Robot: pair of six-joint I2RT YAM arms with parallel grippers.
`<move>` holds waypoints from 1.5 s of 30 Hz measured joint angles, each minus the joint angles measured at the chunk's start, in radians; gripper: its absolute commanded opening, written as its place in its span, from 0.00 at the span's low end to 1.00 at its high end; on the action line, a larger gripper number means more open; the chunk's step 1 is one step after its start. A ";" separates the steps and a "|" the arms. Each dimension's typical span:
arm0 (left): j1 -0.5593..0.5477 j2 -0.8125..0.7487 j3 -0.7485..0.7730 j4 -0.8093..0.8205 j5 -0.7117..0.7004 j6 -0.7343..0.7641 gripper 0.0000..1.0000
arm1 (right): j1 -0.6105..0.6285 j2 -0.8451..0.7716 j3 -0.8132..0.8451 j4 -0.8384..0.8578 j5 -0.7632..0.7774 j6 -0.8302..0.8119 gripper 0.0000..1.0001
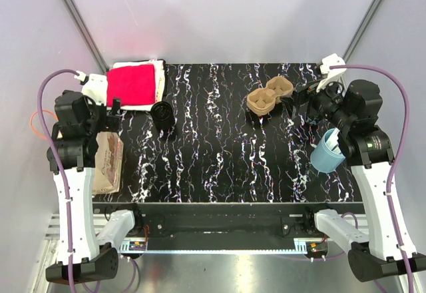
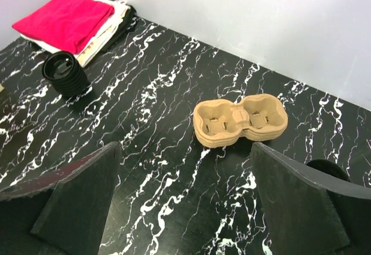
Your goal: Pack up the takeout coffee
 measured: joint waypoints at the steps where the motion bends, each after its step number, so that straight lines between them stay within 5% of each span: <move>1: 0.000 -0.001 0.000 0.000 0.000 0.000 0.96 | 0.000 0.001 0.000 0.003 0.001 0.002 1.00; 7: 0.000 -0.015 0.000 -0.008 0.000 0.004 0.88 | 0.000 0.107 0.056 0.034 0.045 0.037 0.99; 14: 0.000 -0.029 0.000 -0.031 0.008 0.007 0.73 | 0.000 0.431 0.220 0.028 0.126 -0.007 1.00; 21: 0.000 -0.030 0.000 -0.055 0.020 0.013 0.35 | 0.000 0.757 0.414 -0.047 0.203 -0.068 1.00; 22: 0.000 -0.030 0.000 -0.056 0.024 0.019 0.21 | 0.000 0.781 0.419 -0.055 0.210 -0.069 1.00; 25: 0.000 -0.030 0.001 -0.064 0.039 0.027 0.00 | 0.000 0.814 0.423 -0.080 0.221 -0.068 1.00; 45: -0.023 -0.065 0.072 -0.183 0.344 0.119 0.00 | 0.000 0.848 0.482 -0.086 0.246 -0.040 1.00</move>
